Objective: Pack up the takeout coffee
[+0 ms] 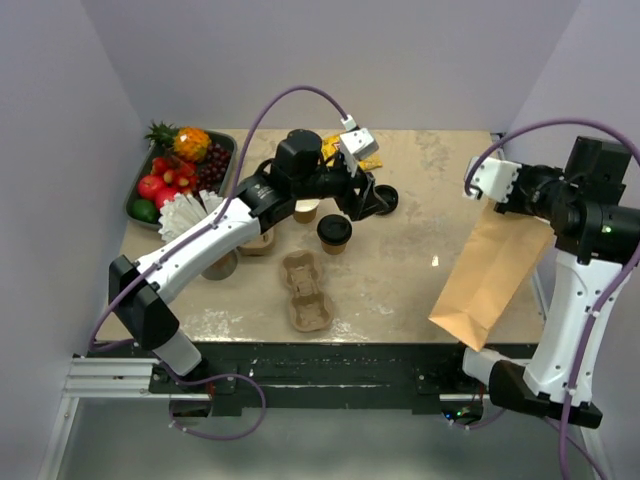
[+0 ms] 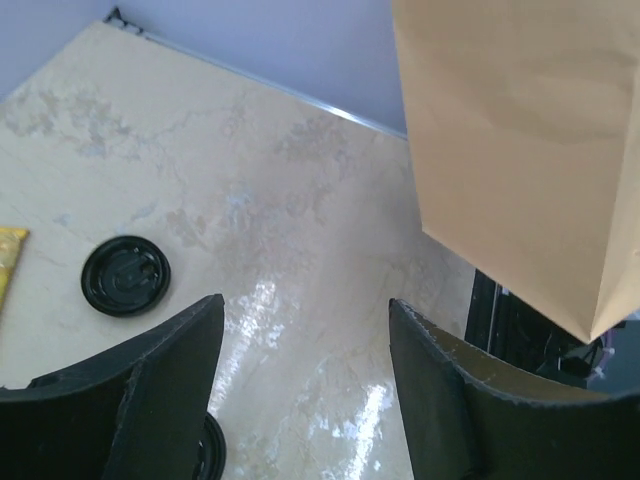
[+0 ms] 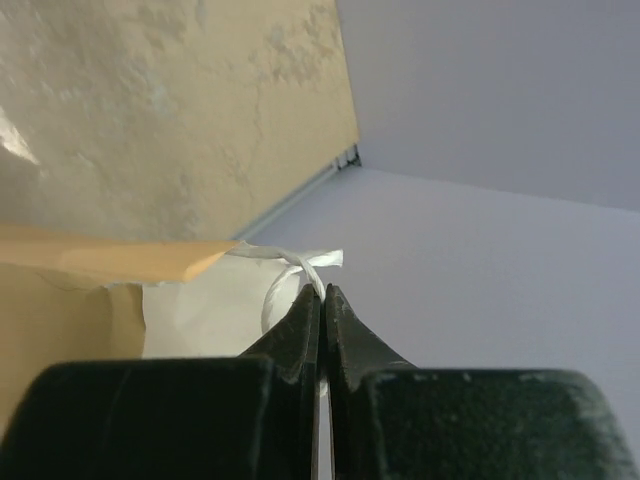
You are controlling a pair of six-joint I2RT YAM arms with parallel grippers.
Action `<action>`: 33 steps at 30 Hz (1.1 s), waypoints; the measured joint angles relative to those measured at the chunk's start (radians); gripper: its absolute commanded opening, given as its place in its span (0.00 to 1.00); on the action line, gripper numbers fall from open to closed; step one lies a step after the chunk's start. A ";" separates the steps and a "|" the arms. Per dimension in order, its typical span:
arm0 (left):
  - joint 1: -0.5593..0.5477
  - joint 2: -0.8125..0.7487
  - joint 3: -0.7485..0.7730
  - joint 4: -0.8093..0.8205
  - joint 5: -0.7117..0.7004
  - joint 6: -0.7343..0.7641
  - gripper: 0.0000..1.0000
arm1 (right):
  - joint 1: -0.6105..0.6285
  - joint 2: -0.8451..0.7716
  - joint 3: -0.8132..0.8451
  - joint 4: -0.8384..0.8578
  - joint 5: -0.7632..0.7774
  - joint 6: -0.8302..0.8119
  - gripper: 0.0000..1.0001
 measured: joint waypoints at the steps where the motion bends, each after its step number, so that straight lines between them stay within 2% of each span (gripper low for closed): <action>1: -0.003 0.001 0.023 -0.005 -0.006 0.002 0.75 | 0.000 0.018 0.009 0.010 -0.025 0.052 0.00; 6: -0.018 0.015 0.124 -0.005 -0.045 0.010 0.78 | 0.000 -0.014 -0.074 0.107 -0.072 0.289 0.00; 11: -0.029 0.018 0.127 -0.002 -0.050 0.024 0.77 | 0.012 -0.046 -0.105 0.156 -0.057 0.450 0.00; 19: -0.029 0.006 0.013 -0.019 -0.058 0.064 0.76 | 0.068 0.005 -0.101 0.088 0.029 0.482 0.00; 26: -0.029 -0.051 -0.040 -0.052 -0.136 0.148 0.76 | 0.342 0.109 -0.011 -0.007 0.270 0.561 0.00; 30: -0.021 -0.103 -0.054 -0.051 -0.171 0.172 0.76 | 0.434 0.203 0.167 -0.019 0.450 0.710 0.00; 33: -0.015 -0.121 -0.056 -0.051 -0.187 0.183 0.76 | 0.482 0.232 0.193 -0.003 0.552 0.837 0.00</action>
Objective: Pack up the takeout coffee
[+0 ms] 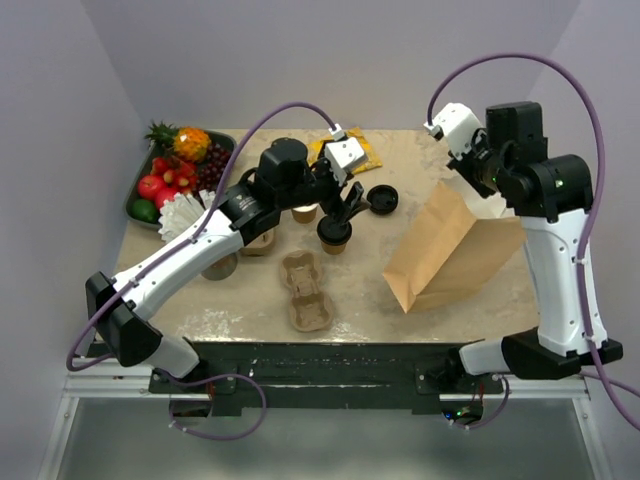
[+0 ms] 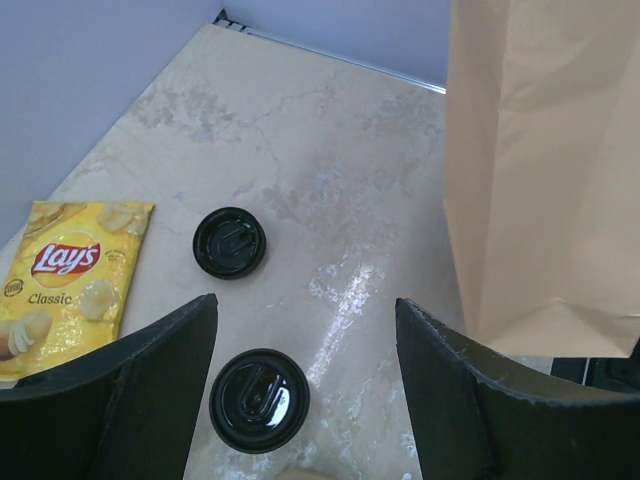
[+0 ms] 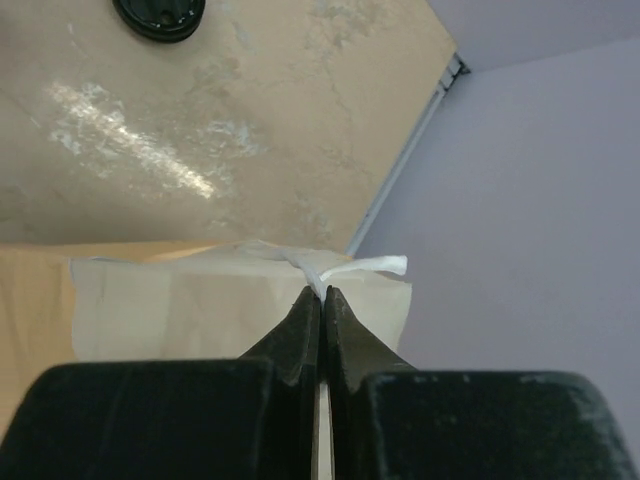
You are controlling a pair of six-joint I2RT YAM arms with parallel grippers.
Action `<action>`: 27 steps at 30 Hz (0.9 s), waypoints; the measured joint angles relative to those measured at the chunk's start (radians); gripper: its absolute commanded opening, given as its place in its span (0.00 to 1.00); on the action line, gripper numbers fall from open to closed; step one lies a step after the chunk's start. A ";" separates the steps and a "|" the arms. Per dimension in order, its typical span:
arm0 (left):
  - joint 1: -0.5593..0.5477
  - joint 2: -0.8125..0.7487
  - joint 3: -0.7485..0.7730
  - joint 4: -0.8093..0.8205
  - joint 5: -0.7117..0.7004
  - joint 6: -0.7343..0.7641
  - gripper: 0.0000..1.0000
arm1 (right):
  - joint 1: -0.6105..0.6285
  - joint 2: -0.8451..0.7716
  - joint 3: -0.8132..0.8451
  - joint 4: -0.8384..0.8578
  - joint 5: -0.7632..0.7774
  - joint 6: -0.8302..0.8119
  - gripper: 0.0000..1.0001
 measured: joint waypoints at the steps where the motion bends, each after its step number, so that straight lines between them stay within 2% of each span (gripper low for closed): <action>1: 0.002 -0.002 0.000 0.000 -0.006 0.007 0.76 | 0.018 0.003 -0.014 0.001 0.020 0.055 0.00; 8: 0.011 -0.002 -0.002 -0.011 -0.038 0.045 0.76 | 0.070 0.024 -0.193 -0.021 0.047 0.208 0.00; 10: 0.012 -0.002 -0.002 -0.016 -0.044 0.057 0.76 | 0.070 0.047 -0.208 -0.021 0.059 0.214 0.05; 11: 0.013 -0.001 -0.002 -0.018 -0.046 0.060 0.76 | 0.070 0.052 -0.215 -0.020 0.066 0.214 0.12; 12: 0.013 -0.001 -0.002 -0.019 -0.048 0.063 0.76 | 0.070 0.053 -0.218 -0.020 0.067 0.214 0.24; 13: 0.013 -0.001 -0.002 -0.019 -0.049 0.066 0.76 | 0.070 0.053 -0.223 -0.020 0.068 0.211 0.43; 18: 0.013 -0.001 -0.002 -0.021 -0.052 0.070 0.76 | 0.070 0.053 -0.220 -0.022 0.031 0.187 0.64; 23: 0.013 -0.001 -0.002 -0.023 -0.051 0.071 0.76 | 0.069 0.049 -0.169 -0.018 -0.084 0.127 0.66; 27: 0.013 -0.001 -0.003 -0.024 -0.051 0.071 0.76 | 0.032 0.050 -0.161 -0.019 -0.167 0.071 0.63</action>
